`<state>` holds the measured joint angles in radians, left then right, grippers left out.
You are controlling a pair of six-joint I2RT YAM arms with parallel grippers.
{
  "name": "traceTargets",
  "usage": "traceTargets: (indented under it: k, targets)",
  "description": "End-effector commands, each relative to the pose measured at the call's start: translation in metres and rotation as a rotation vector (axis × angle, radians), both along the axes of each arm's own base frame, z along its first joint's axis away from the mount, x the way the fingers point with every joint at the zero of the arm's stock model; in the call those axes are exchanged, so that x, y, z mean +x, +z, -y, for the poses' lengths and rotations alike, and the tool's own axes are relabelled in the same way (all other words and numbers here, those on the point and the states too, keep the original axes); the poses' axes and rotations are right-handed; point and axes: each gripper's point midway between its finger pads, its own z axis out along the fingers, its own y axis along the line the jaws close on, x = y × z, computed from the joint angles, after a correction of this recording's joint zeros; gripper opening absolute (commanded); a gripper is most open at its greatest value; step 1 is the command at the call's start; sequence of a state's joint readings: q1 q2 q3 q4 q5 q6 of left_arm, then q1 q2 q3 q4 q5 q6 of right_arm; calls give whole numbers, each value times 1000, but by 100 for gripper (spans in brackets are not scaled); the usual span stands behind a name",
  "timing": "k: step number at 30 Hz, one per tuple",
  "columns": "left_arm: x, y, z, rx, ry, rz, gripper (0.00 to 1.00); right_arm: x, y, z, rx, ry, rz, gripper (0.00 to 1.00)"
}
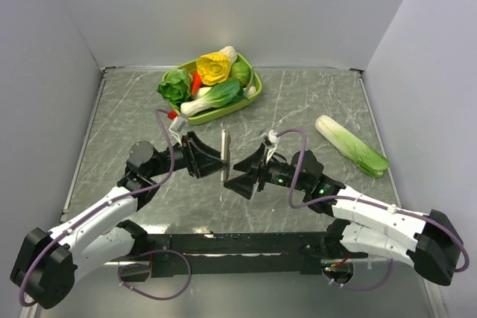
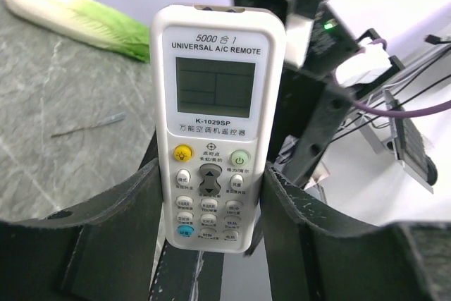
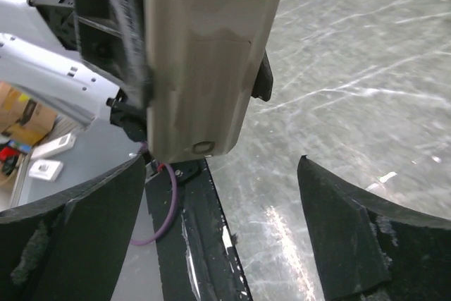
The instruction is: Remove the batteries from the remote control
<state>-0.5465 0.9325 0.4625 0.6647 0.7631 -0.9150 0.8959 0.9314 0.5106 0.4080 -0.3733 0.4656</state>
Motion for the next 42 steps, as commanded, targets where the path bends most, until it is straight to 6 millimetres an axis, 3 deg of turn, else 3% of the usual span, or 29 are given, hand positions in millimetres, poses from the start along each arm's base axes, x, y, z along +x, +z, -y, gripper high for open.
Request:
traceTargets:
  k: [1, 8, 20, 23, 25, 28, 35, 40, 41, 42]
  targets:
    - [-13, 24, -2, -79, -33, 97, 24, -11, 41, -14, 130, 111, 105, 91]
    - [-16, 19, -4, -92, -27, 99, 25, -14, 52, -17, 197, 136, 144, 85]
    - [-18, 22, -6, -111, -23, 103, 25, -14, 47, -22, 206, 154, 125, 72]
    - [-20, 25, -5, -117, -38, 88, 24, -14, 47, -17, 194, 141, 119, 79]
    - [-22, 27, -5, -117, -53, 84, 23, -12, 43, -12, 170, 108, 96, 89]
    - [-26, 29, -5, -110, -73, 94, 23, -9, 57, 4, 195, 26, 112, 100]
    - [-30, 24, -2, -73, -117, 91, 23, 12, 80, 39, 221, -207, 62, 100]
    - [-37, 19, 1, -53, -190, 72, 24, 27, 94, 33, 157, -268, -53, 100]
    - [-39, 19, 1, -52, -209, 70, 24, 32, 90, 27, 126, -271, -77, 100]
    - [-40, 18, 2, -50, -219, 66, 24, 34, 102, 24, 135, -273, -78, 100]
